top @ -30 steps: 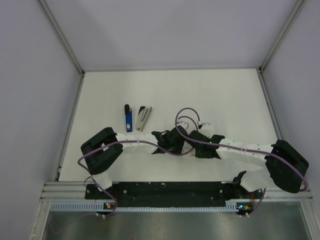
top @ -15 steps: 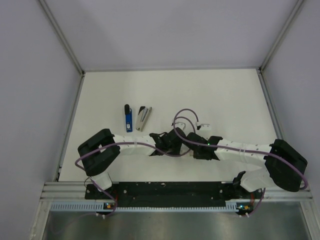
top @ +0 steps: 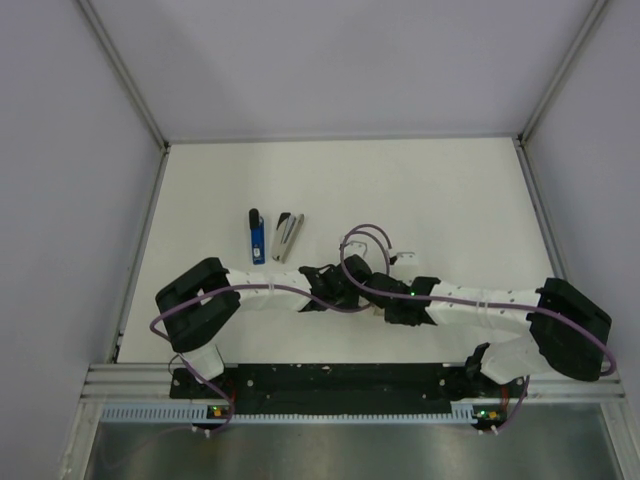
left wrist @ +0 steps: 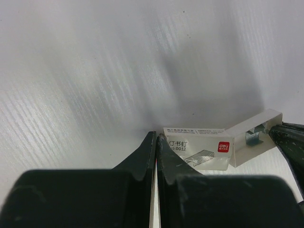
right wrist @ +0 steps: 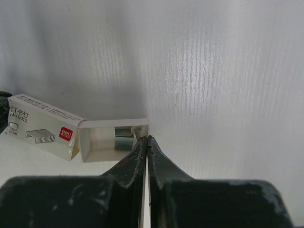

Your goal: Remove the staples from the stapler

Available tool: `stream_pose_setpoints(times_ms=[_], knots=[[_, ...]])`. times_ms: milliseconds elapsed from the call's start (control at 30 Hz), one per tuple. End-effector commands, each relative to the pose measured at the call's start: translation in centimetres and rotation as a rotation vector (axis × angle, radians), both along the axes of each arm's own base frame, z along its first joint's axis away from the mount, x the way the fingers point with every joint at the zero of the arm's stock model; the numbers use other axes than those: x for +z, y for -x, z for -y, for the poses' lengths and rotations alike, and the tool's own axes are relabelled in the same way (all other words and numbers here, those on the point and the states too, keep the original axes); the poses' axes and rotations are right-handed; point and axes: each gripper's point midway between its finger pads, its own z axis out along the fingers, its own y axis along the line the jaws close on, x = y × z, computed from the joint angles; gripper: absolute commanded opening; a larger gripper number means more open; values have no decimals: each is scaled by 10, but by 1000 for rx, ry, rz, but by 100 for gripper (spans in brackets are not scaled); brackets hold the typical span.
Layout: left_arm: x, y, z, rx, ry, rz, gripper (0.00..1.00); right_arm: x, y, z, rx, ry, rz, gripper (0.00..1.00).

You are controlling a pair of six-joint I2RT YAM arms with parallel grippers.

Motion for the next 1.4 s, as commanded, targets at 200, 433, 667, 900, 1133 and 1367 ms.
stream_pose_setpoints(times_ms=[200, 433, 667, 900, 1133, 1367], knots=[[22, -7, 14, 19, 60, 39, 5, 11, -8, -21, -12, -28, 48, 0], [21, -3, 13, 16, 64, 28, 4, 13, -10, -22, -22, -33, 58, 0], [13, 11, 12, 4, 62, 3, 4, 14, -14, -24, -37, -36, 70, 0], [0, 31, 14, -28, 42, -28, 4, 17, -17, -28, -36, -34, 80, 0], [-5, 42, 16, -48, 33, -39, 4, 20, -21, -29, -43, -30, 100, 0], [-7, 53, 20, -72, 25, -46, 4, 22, -25, -29, -51, -24, 118, 0]])
